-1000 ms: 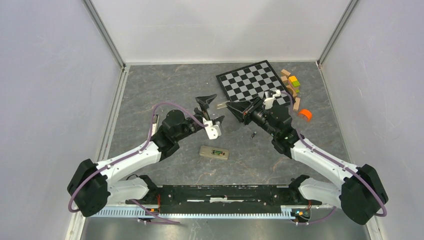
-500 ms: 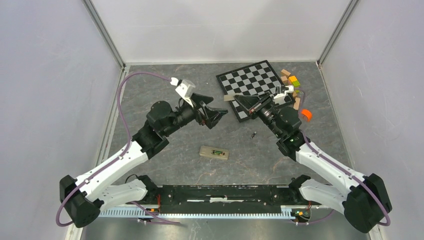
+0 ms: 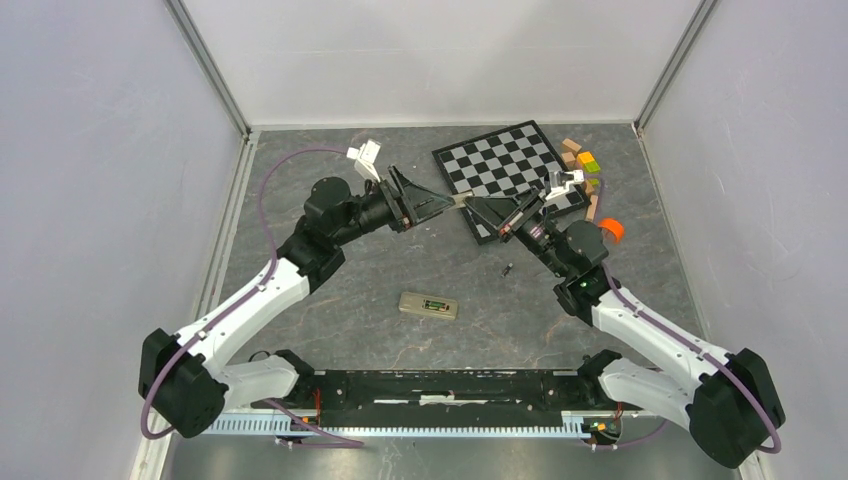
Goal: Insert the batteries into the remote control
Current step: Pick up the battery cover at the center of the board.
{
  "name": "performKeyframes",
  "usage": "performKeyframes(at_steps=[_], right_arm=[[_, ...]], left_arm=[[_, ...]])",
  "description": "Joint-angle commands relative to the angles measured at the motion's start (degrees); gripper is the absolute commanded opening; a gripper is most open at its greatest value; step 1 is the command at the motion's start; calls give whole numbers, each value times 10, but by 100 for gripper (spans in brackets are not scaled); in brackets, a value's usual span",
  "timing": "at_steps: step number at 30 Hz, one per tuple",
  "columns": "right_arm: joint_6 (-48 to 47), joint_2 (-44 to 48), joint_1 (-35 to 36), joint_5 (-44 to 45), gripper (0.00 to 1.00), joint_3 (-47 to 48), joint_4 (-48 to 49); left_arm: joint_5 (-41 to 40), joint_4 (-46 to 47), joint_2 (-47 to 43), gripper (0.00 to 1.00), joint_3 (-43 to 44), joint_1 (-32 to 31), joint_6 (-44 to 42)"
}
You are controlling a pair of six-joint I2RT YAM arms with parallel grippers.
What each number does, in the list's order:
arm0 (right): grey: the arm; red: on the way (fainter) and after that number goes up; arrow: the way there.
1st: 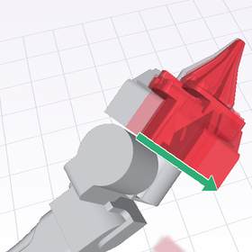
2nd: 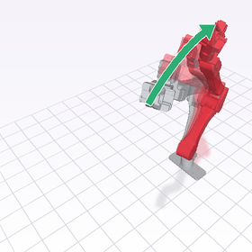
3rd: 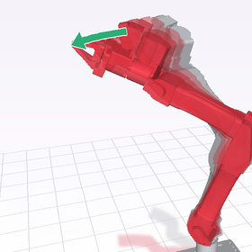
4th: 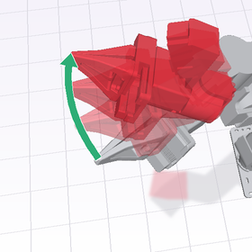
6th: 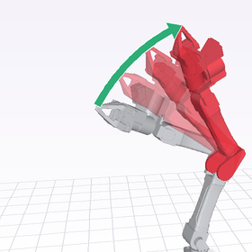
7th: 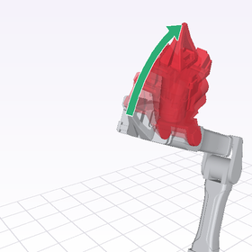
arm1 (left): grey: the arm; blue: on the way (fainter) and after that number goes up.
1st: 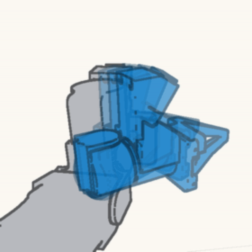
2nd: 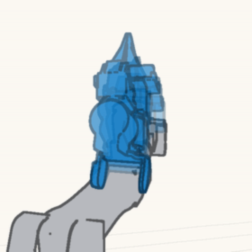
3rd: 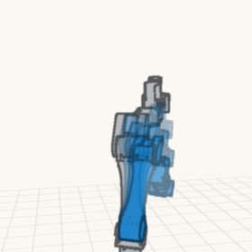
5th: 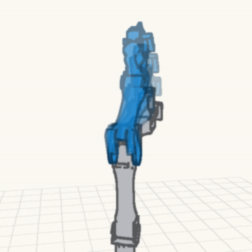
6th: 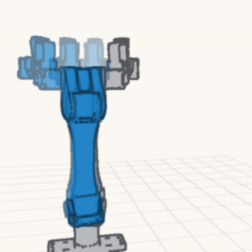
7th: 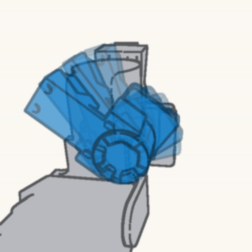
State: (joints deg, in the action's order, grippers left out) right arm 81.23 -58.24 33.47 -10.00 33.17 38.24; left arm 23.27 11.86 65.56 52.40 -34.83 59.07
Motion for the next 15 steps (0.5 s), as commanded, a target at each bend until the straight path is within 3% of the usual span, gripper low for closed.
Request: performKeyframes(at_steps=[1,7,13,15], right_arm=[[16,-6,-2,-26,0,-5,50],[38,-17,-2,-46,0,-11,69],[50,-21,-2,-60,0,-15,83],[43,-18,-2,-60,0,-13,68]], left_arm=[[75,63,4,76,10,4,96],[84,65,-3,52,3,6,113],[93,79,11,38,-5,7,122],[96,88,14,30,-5,8,124]])
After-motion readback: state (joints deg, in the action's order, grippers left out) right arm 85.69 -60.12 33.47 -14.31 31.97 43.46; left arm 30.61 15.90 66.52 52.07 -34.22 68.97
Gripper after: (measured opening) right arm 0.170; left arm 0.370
